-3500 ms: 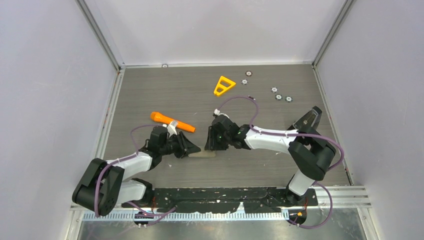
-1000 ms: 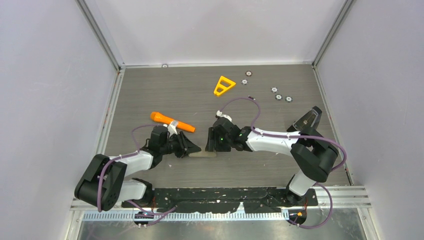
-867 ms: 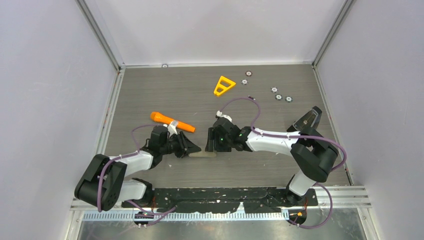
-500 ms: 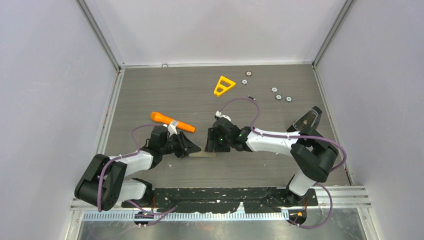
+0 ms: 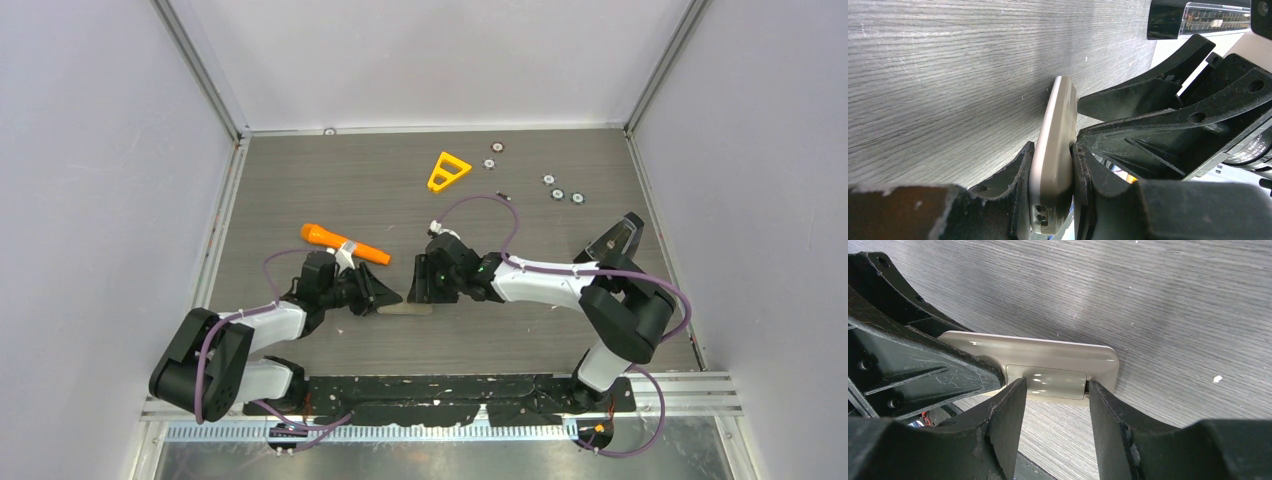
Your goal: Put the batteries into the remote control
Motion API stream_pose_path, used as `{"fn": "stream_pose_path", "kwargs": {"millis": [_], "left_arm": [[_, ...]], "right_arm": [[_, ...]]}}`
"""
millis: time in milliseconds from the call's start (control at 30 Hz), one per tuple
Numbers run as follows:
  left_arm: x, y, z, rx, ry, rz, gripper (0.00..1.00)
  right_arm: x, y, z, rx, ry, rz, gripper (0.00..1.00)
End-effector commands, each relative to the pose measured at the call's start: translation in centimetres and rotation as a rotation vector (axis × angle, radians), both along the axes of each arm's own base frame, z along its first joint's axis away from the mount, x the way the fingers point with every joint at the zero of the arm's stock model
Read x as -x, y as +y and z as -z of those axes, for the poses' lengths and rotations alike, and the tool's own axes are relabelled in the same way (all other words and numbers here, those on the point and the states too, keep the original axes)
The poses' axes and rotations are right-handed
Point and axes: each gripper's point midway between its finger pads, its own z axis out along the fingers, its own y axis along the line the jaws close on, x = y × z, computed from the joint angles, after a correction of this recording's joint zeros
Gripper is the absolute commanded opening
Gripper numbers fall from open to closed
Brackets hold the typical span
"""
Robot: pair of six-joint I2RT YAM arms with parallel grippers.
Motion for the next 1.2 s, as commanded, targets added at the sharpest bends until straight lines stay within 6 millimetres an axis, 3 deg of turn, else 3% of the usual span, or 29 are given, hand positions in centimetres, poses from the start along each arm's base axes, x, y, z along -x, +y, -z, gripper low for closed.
{"fn": "stream_pose_path", "kwargs": {"millis": [0,133,367,1000,1167], "left_arm": [[1.6,2.7,4.9,-0.202,0.082,-0.035,0.0],[1.6,2.7,5.1,-0.202,0.087,-0.031,0.0],[1.6,2.8,5.2,-0.207,0.087,-0.034,0.0],[1.3,2.7,5.0,-0.206,0.027,-0.014,0.0],[1.2,2.8,4.9,-0.211,0.003,-0.008,0.0]], "right_arm": [[-0.2,0.9,0.0,-0.02,0.007,-0.008,0.55],[-0.2,0.4,0.3,0.001,0.013,0.002,0.55],[-0.6,0.8,-1.1,-0.02,-0.018,-0.011,0.57],[-0.2,1.0,-0.5,-0.013,0.014,-0.029,0.59],[0.1,1.0,-1.8,-0.029,-0.01,-0.067,0.58]]}}
